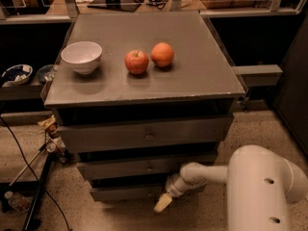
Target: Open bottom drawer
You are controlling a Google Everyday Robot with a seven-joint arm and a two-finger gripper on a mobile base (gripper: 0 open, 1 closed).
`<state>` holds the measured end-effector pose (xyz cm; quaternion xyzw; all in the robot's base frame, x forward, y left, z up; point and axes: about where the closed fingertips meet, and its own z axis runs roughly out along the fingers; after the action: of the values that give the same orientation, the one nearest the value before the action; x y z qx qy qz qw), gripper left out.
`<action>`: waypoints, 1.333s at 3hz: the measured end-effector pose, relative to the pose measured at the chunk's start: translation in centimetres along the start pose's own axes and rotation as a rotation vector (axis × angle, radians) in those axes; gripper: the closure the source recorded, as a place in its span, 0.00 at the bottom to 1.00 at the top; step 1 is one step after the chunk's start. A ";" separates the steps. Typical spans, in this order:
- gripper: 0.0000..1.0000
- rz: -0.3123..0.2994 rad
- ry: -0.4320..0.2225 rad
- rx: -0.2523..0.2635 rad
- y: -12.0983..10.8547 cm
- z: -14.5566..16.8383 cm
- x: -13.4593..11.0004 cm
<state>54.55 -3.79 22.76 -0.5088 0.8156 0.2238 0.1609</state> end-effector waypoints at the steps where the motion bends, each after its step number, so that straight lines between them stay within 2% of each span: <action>1: 0.00 -0.008 0.008 0.000 -0.2 0.6 0.0; 2: 0.00 -0.020 0.016 -0.009 -0.1 1.2 0.1; 4: 0.00 -0.042 0.079 -0.077 1.4 2.0 2.3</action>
Offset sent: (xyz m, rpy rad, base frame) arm 0.0032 0.0071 -0.0147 -0.0174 0.0011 0.0427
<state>52.35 -3.96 20.25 -0.5400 0.8013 0.2313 0.1134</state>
